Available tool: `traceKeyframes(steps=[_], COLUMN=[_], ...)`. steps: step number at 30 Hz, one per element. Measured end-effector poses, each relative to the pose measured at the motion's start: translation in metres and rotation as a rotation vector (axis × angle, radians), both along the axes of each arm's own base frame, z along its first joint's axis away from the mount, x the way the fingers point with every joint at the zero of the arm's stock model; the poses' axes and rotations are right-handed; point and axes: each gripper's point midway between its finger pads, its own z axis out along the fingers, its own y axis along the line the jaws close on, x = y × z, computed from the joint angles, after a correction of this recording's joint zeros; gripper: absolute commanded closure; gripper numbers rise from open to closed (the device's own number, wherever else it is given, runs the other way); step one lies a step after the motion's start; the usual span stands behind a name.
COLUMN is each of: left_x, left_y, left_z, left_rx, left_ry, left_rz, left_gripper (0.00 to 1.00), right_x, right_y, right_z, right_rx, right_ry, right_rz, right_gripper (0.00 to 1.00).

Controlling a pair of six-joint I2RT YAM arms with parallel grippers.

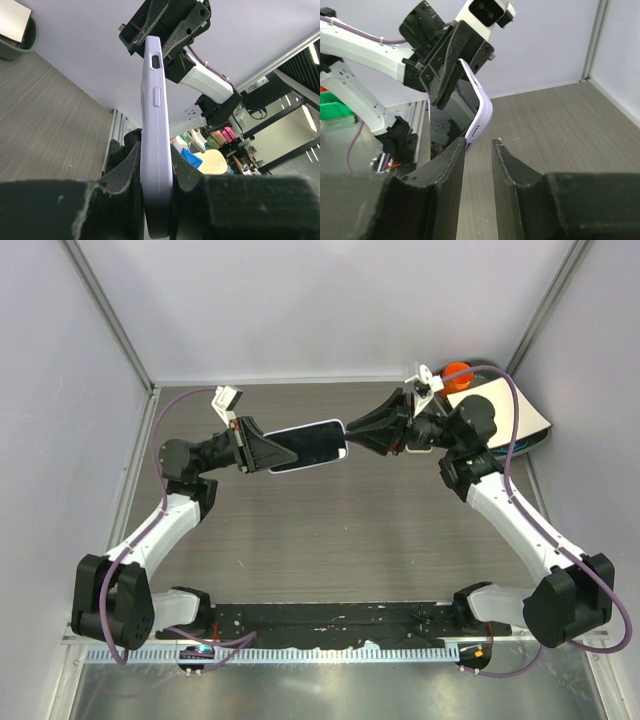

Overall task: Take the phone out of the phone case
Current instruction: Remove the phone case from the phone.

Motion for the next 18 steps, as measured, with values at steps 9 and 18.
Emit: traceKeyframes(steps=[9, 18], left_x=[0.010, 0.023], left_y=[0.002, 0.004], left_z=[-0.005, -0.006], left_rx=[-0.008, -0.026], left_ry=[0.036, 0.077], left_rz=[0.035, 0.088], left_gripper=[1.00, 1.00], right_x=[0.025, 0.056], right_y=[0.003, 0.011], right_z=[-0.012, -0.024], right_rx=[-0.085, -0.154], right_ry=[-0.004, 0.025], right_rz=[-0.117, -0.236], right_gripper=[0.66, 0.64])
